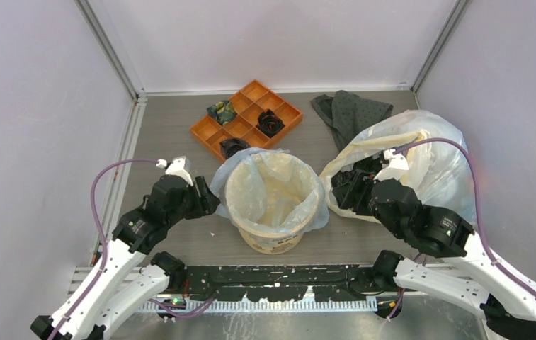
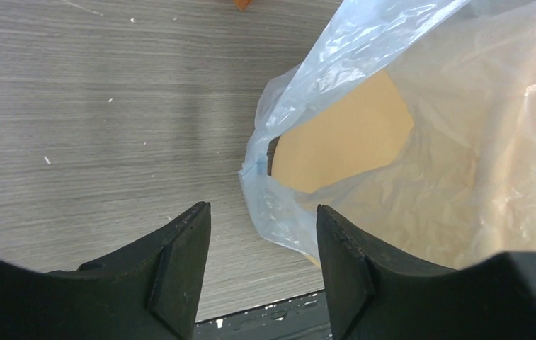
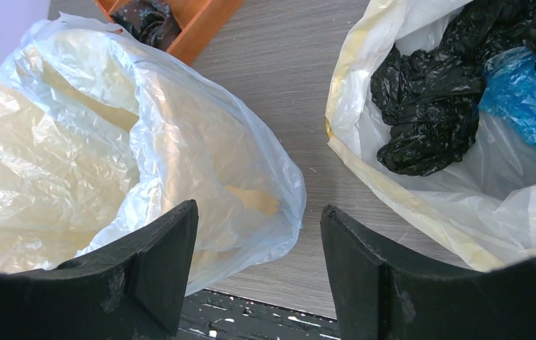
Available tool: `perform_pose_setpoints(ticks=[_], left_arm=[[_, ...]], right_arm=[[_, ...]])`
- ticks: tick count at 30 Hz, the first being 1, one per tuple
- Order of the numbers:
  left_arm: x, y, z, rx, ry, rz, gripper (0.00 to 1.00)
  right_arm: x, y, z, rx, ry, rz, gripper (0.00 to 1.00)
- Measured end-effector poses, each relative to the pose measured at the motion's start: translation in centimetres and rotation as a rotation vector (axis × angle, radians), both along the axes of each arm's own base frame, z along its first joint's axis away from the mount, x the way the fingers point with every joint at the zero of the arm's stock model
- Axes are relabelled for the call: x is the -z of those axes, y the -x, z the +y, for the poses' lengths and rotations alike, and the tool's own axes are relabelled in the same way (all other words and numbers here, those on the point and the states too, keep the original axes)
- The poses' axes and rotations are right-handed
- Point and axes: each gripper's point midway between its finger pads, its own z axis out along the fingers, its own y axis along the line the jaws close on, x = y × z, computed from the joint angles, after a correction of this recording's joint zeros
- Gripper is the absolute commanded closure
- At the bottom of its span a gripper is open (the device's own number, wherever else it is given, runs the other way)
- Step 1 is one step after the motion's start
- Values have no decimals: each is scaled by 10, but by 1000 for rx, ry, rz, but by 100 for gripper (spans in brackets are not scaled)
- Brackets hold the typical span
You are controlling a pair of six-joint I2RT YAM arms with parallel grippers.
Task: Put the trash bags into the trash bin
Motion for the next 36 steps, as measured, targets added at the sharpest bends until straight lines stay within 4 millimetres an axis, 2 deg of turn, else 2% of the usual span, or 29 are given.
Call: perform_pose_setpoints(ticks=[3,6,9,12,15,17,19,22,24,31,33,36], left_arm=[[-1,4,5,-9,-12,6,33],[-5,7,9,-17,-17,0,33],[-18,11,12,-20,-10,-22,33],[-46,12,11,-6,20,-68,31],[-85,13,1,44,83,-134,31],[-104,13,-8,84,121,-156,32],[-112,12,-17,118,142,-156,34],[-112,7,-30,161,153,-126,39],[-106,3,-36,180,144,-95,42],[-89,-5,-46,217,107,-32,49],[-89,-5,-48,234,104,-37,50],[-90,-4,-52,254,103,-43,51]], right_arm=[[-1,-1,2,-13,25,0,32],[-2,-2,5,-32,50,5,32],[-9,-4,11,-59,77,7,35],[-21,-8,19,-95,104,7,38],[-37,-14,35,-139,121,1,41],[-44,-18,45,-168,131,1,43],[-48,-23,57,-200,147,9,45],[-47,-29,78,-247,178,25,45],[-44,-31,94,-284,206,36,45],[-44,-27,150,-413,267,36,51],[-38,-26,166,-443,288,41,53],[-24,-26,179,-466,327,62,56]])
